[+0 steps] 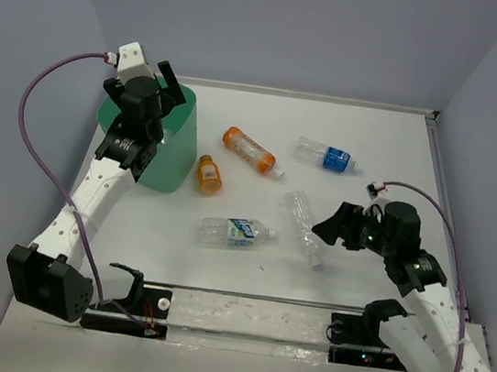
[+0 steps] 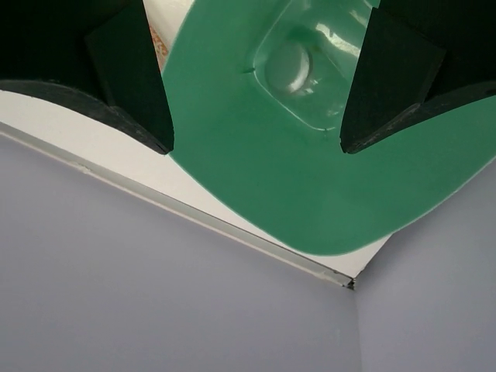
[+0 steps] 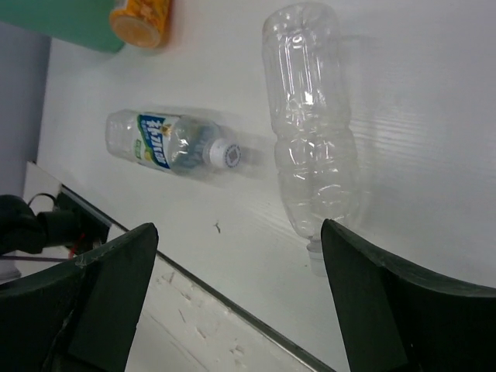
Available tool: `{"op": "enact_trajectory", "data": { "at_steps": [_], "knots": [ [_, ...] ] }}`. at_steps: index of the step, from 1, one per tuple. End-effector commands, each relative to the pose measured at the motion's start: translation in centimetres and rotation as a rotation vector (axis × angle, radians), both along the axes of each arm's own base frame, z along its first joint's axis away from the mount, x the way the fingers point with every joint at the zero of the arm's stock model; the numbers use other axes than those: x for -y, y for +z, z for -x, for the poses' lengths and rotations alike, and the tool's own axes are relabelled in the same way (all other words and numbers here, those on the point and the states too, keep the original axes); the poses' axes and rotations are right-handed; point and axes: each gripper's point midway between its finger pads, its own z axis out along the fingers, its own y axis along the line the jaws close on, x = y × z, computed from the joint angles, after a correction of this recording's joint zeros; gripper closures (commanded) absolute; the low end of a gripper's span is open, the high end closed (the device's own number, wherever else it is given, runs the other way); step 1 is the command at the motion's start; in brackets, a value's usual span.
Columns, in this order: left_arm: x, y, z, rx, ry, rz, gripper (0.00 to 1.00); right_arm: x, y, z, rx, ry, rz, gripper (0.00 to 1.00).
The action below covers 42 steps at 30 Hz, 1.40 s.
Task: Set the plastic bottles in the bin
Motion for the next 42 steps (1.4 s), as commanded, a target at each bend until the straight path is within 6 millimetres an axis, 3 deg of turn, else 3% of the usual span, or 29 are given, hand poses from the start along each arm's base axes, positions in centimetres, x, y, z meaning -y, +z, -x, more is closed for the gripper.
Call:
{"op": "enact_trajectory", "data": {
  "at_steps": [1,3,4,6,7,8,9,11,15,22,28,31,32,33,34,37,38,42],
  "knots": [
    [2.5,5.9,2.4,0.14,-0.156,0.071,0.01,-0.9,-2.1,-2.6,0.022,-0.076,0.184,0.07],
    [3.9,6.1,4.1,0.128,-0.232,0.079,0.01,-0.7,-3.3,-3.1,-0.01,-0.089,0.238,0.06],
    [6.0,6.1,4.9,0.127,-0.323,0.093,0.01,-0.7,-3.8,-3.2,-0.015,-0.088,0.263,0.05],
    [8.1,5.8,6.7,0.133,-0.428,0.136,0.01,0.0,-4.7,-3.5,-0.027,-0.112,0.318,0.05],
    [10.4,5.5,7.7,0.122,-0.537,0.152,0.01,0.0,-5.9,-3.6,-0.065,-0.102,0.346,0.04],
    [10.9,5.2,8.1,0.117,-0.569,0.162,0.01,-0.1,-6.4,-3.7,-0.08,-0.098,0.36,0.04],
    [12.6,4.8,9.0,0.104,-0.632,0.19,0.01,-0.5,-6.7,-3.8,-0.087,-0.08,0.369,0.04],
    [15.9,3.1,10.7,0.056,-0.776,0.214,0.01,-1.0,-8.0,-4.1,-0.124,-0.051,0.408,0.03],
    [20.4,-0.4,13.4,-0.03,-0.967,0.334,0.01,-2.2,-9.3,-4.7,-0.147,0.022,0.459,0.03],
    [23.8,-4.5,15.4,-0.112,-1.06,0.422,0.01,-3.8,-10.4,-5.6,-0.156,0.081,0.46,0.08],
    [26.1,-8.2,15.3,-0.215,-1.058,0.456,0.01,-4.8,-11.1,-5.4,-0.169,0.108,0.425,0.29],
    [27.5,-9.2,15.4,-0.244,-1.065,0.494,0.01,-5.0,-11.2,-5.1,-0.176,0.115,0.409,0.32],
    [27.9,-9.3,15.4,-0.245,-1.075,0.499,0.01,-4.9,-11.4,-4.9,-0.184,0.113,0.409,0.5],
    [28.4,-9.4,15.6,-0.252,-1.085,0.499,0.01,-4.7,-11.3,-4.9,-0.179,0.101,0.41,0.61],
    [28.8,-9.8,15.3,-0.258,-1.085,0.491,0.01,-4.5,-11.2,-4.8,-0.175,0.086,0.408,0.66],
    [30.1,-10.3,15.1,-0.28,-1.103,0.484,0.01,-3.8,-8.3,-4.7,-0.103,0.048,0.391,0.66],
    [30.5,-10.3,15.2,-0.281,-1.111,0.483,0.01,-3.9,-6.1,-4.3,-0.055,0.055,0.349,0.66],
    [32.8,-10.2,15.5,-0.291,-1.156,0.491,0.01,-4.4,-2.6,-2.8,0.022,0.088,0.246,0.66]
  ]
}}
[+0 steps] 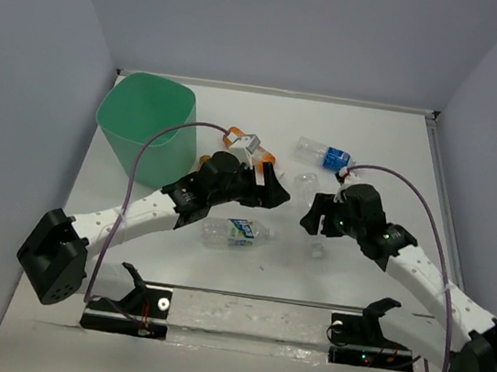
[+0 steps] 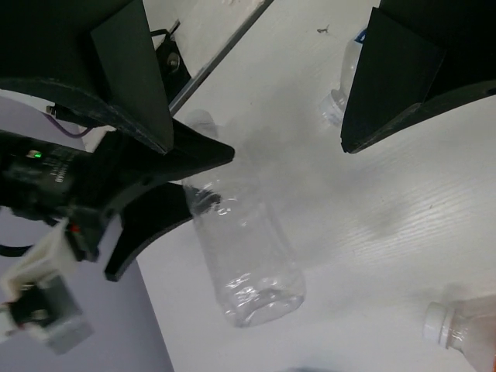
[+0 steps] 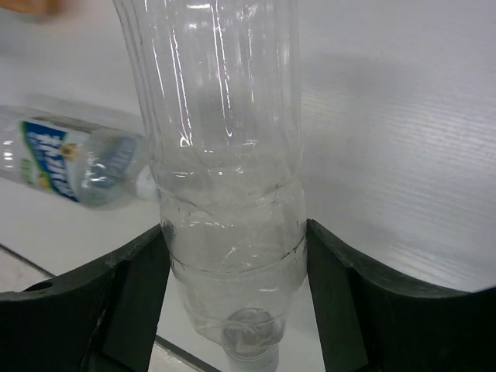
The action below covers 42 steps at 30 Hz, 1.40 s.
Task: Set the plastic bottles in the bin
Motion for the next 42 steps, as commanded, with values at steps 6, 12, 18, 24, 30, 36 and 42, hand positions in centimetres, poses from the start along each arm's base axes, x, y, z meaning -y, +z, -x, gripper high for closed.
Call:
{"op": "enact_trajectory", "data": {
  "at_steps": [6,12,18,24,30,36,42],
  "knots": [
    [5.9,5.7,0.2,0.07,-0.087,0.176,0.01,-1.3,7.9,2.9,0.173,0.082,-0.247,0.66],
    [7.4,6.4,0.2,0.063,-0.094,0.24,0.01,-1.8,9.5,4.2,0.198,0.131,-0.308,0.66],
    [8.6,5.3,-0.5,0.074,-0.087,0.225,0.01,-2.8,9.7,5.1,0.195,0.197,-0.366,0.66],
    [7.9,5.7,-2.3,0.148,0.012,0.197,0.19,-3.3,10.1,5.7,0.187,0.222,-0.413,0.66],
    [7.7,7.2,-2.2,0.18,0.02,0.228,0.64,-3.5,10.6,6.1,0.194,0.227,-0.454,0.64],
    [7.3,9.1,-2.2,0.224,0.025,0.246,0.78,-3.6,11.6,5.9,0.223,0.229,-0.466,0.55],
    [5.6,10.8,-2.8,0.275,0.086,0.206,0.88,-3.6,12.6,6.3,0.237,0.24,-0.489,0.27]
  ]
}}
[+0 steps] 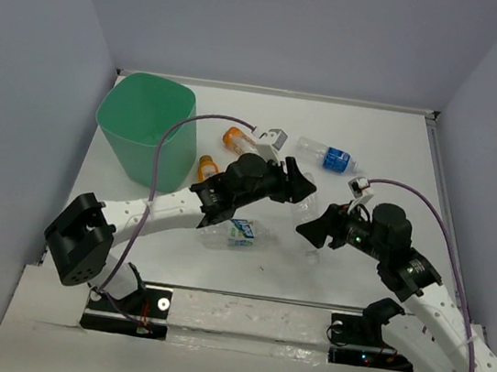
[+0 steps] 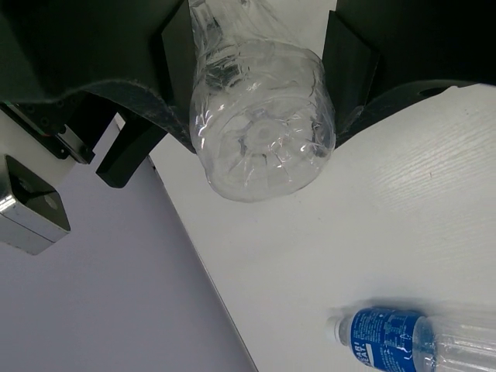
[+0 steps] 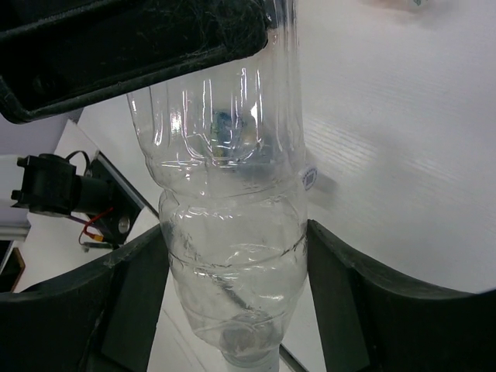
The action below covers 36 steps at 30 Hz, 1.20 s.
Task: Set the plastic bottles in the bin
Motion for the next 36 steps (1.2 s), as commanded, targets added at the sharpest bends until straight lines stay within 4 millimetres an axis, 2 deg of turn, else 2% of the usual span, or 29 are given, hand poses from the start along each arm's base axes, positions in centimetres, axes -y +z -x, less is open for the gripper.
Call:
{"op": "enact_trajectory", "data": {
  "at_steps": [1,3,7,15,16,18,19,21,22,25,26,30,33,36],
  "knots": [
    [-2.1,7.8,-1.8,0.164,0.114,0.099,0.88,-0.9,3.3,1.0,0.055,0.057,-0.094,0.24],
    [-2.8,8.0,-2.0,0.169,0.132,0.094,0.89,-0.9,3.7,1.3,0.06,0.069,-0.103,0.18],
    [-5.0,8.9,-2.8,0.186,0.177,0.087,0.89,-0.9,4.4,1.9,0.062,0.088,-0.112,0.13],
    [-12.0,12.6,-3.9,0.246,0.309,0.06,0.9,-0.8,5.7,2.7,0.102,0.116,-0.133,0.08],
    [-14.2,13.7,-4.3,0.269,0.36,0.041,0.9,-0.8,5.7,2.7,0.104,0.118,-0.128,0.08],
    [-16.9,15.4,-4.7,0.306,0.434,0.017,0.9,-0.7,5.6,2.6,0.111,0.114,-0.123,0.08],
    [-19.8,17.2,-4.9,0.328,0.519,-0.001,0.9,-0.6,5.0,2.3,0.108,0.1,-0.108,0.08],
    [-23.1,19.2,-5.2,0.369,0.62,-0.052,0.9,-0.4,4.3,1.7,0.101,0.075,-0.089,0.1],
    [-26.1,20.7,-5.1,0.377,0.721,-0.087,0.89,-0.5,3.4,1.4,0.082,0.069,-0.068,0.1],
    [-30.4,23.0,-4.8,0.422,0.883,-0.172,0.89,-0.6,2.8,0.5,0.079,0.053,-0.052,0.11],
    [-32.7,24.2,-4.6,0.433,0.997,-0.188,0.89,-0.7,2.4,0.2,0.072,0.045,-0.04,0.11],
    [-37.4,25.0,-5.3,0.442,1.198,-0.286,0.88,-1.0,2.4,-0.7,0.083,0.04,-0.035,0.11],
    [-39.6,24.7,-6.3,0.429,1.313,-0.358,0.88,-1.2,1.9,-1.1,0.078,0.042,-0.021,0.11],
    [-42.1,23.7,-7.9,0.408,1.41,-0.446,0.85,-1.2,1.1,-1.5,0.074,0.029,0.005,0.11]
  ]
}}
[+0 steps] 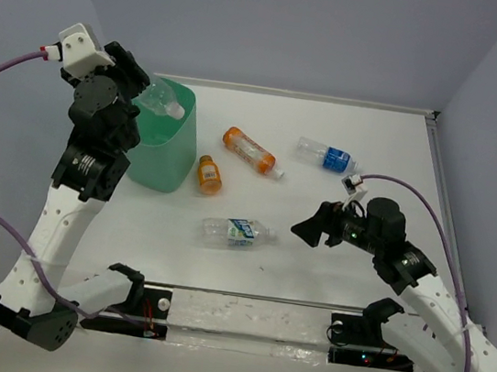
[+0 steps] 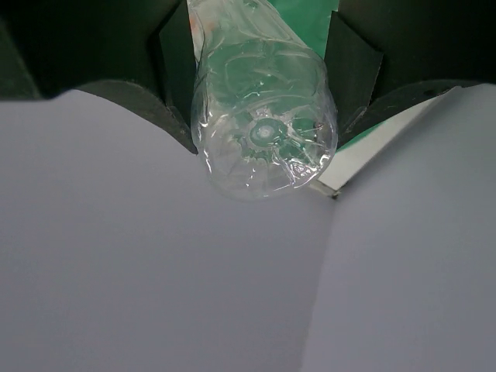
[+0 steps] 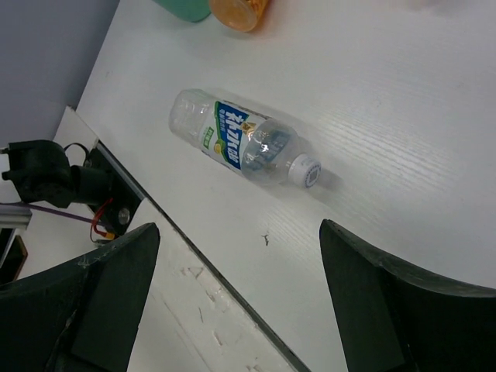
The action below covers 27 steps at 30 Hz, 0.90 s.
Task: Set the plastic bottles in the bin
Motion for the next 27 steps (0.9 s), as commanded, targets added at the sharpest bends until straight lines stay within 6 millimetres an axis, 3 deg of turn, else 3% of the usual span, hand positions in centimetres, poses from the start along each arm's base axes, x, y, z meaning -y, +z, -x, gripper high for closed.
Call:
{"op": "enact_trajectory", "data": {
  "at_steps": [1,7,10,13,14,16,17,21,27],
  "knots": [
    [-3.9,-2.1,-2.2,-0.096,0.226,-0.092,0.84,-0.4,1.2,-1.4,0.091,-0.016,-0.003,0.11],
    [-4.9,-5.3,-4.5,-0.154,0.278,-0.117,0.77,-0.1,-0.1,-2.8,0.074,-0.079,0.06,0.12],
    [-5.1,-6.9,-5.0,-0.182,0.296,-0.131,0.65,-0.1,-0.3,-4.0,0.075,-0.1,0.103,0.12],
    [-4.9,-7.6,-5.2,-0.193,0.288,-0.138,0.43,-0.3,-0.3,-5.3,0.075,-0.115,0.146,0.14],
    [-4.8,-7.5,-5.2,-0.187,0.271,-0.135,0.26,-0.3,-0.1,-6.1,0.082,-0.126,0.161,0.16],
    [-4.5,-7.0,-4.7,-0.171,0.248,-0.13,0.06,-0.6,0.0,-6.7,0.082,-0.126,0.176,0.17],
    [-4.4,-6.6,-4.6,-0.161,0.235,-0.124,0.02,-0.7,0.1,-7.0,0.094,-0.118,0.188,0.19],
    [-3.1,-4.9,-3.6,-0.117,0.13,-0.098,0.01,-1.5,-0.2,-8.9,0.087,-0.094,0.256,0.29],
    [1.8,-3.9,-1.3,-0.079,-0.184,-0.031,0.01,-3.8,-0.2,-11.6,0.102,0.012,0.332,0.36]
  ]
}}
